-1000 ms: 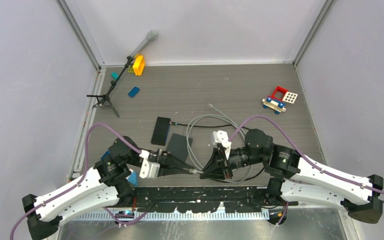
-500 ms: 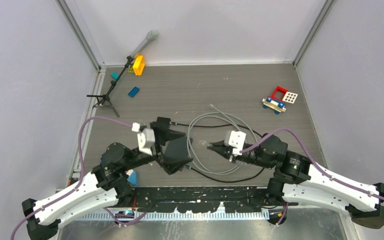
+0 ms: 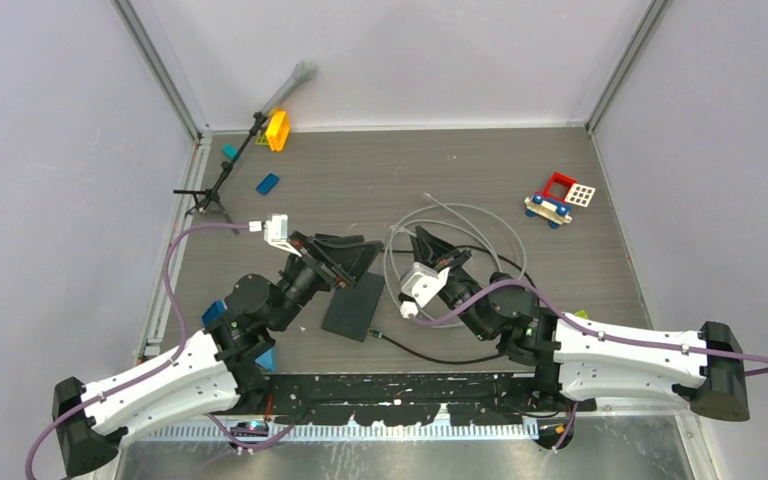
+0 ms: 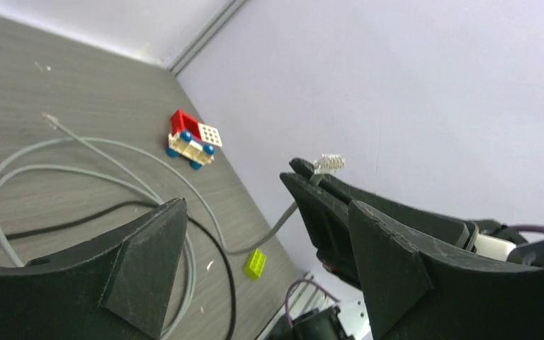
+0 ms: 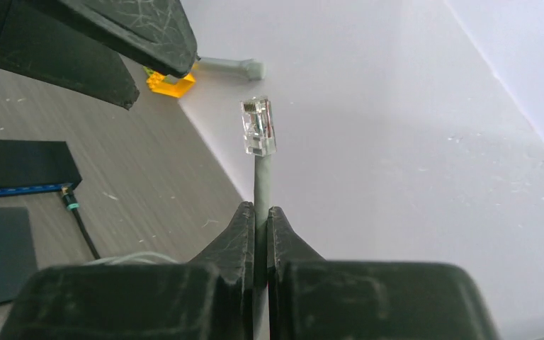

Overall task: Insert the plug into the switch port
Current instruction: Pick up the connector from the center of the board.

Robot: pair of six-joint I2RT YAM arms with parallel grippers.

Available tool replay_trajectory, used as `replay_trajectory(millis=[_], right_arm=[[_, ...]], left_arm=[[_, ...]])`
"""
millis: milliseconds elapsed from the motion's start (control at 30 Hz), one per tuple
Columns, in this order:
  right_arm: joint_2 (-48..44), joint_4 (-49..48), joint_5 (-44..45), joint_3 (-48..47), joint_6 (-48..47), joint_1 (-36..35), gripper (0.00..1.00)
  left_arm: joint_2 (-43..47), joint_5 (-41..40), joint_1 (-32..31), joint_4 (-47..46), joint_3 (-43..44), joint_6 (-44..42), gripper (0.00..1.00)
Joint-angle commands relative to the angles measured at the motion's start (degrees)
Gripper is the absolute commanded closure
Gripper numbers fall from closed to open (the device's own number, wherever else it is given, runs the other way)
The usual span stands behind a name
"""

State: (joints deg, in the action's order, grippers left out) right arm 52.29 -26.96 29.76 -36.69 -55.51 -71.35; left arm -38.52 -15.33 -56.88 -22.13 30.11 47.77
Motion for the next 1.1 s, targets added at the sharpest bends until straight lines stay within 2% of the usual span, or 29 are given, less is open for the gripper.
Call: replay_trajectory(millis=[0, 167, 433, 667, 733, 867, 933, 1067], right_arm=[[-1.63, -6.46, 4.06, -1.57, -3.47, -1.14, 0.99], [-5.36, 2.87, -0.27, -2.79, 2.90, -1.20, 1.00], [-6.12, 8.28, -1.83, -3.80, 5.73, -1.17, 1.00], [-5.92, 9.76, -2.54, -4.16, 7.46, -1.17, 0.99], [-6.04, 9.53, -2.37, -4.30, 8.04, -1.16, 0.99], [-6.16, 10.47, -0.55, -4.74, 8.53, -1.16, 1.00], [-6.37, 12.14, -0.54, -4.76, 8.76, -1.17, 0.99], [-5.89, 13.82, -0.58, -4.62, 9.89, -1.12, 1.00]], left_arm=[[-2.64, -4.37, -0.07, -9.66, 2.58, -0.42, 0.18], [-6.37, -3.46, -0.07, -13.82, 3.66, -1.91, 0.26], [-14.05, 4.57, -0.07, -18.16, 8.64, -1.94, 0.34], [-16.06, 9.15, -0.07, -18.79, 10.30, -2.23, 0.43], [-15.60, 9.31, -0.07, -18.75, 9.62, -2.24, 0.41], [-12.56, 6.44, -0.07, -17.98, 7.21, -2.41, 0.23], [-10.65, 4.39, -0.07, -17.25, 6.26, -2.75, 0.16], [-8.62, 3.31, -0.07, -15.55, 6.55, -4.03, 0.17]])
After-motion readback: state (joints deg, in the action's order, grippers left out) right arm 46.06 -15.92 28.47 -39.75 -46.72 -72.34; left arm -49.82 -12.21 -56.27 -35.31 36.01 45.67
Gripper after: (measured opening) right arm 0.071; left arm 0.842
